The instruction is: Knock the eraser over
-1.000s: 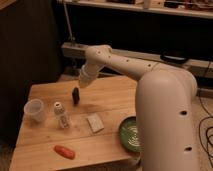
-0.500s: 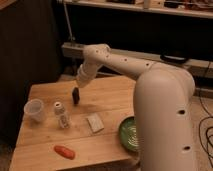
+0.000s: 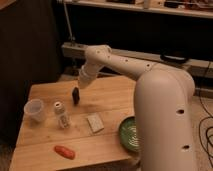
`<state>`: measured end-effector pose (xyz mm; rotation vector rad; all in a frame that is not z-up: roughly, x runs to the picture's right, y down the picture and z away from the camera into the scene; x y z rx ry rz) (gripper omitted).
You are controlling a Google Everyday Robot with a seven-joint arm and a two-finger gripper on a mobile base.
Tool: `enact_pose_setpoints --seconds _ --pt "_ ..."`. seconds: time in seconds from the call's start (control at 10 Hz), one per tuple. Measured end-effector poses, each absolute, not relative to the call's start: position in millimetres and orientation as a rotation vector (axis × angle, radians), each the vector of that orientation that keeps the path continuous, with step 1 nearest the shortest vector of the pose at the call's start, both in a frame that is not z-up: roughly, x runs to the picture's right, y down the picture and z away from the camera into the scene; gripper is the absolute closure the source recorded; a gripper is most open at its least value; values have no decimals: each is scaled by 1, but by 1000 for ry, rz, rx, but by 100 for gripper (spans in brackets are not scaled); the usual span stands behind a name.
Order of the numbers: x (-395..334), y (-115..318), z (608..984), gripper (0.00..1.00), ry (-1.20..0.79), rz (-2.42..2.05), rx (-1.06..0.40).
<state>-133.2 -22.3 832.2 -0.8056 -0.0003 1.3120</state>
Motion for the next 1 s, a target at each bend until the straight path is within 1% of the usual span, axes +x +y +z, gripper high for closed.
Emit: enact_pose_setpoints --seconds 0.3,1.0 --pt "-127 -18 837 98 12 1329 -812" --pt "-117 16 862 98 -21 1376 -879"
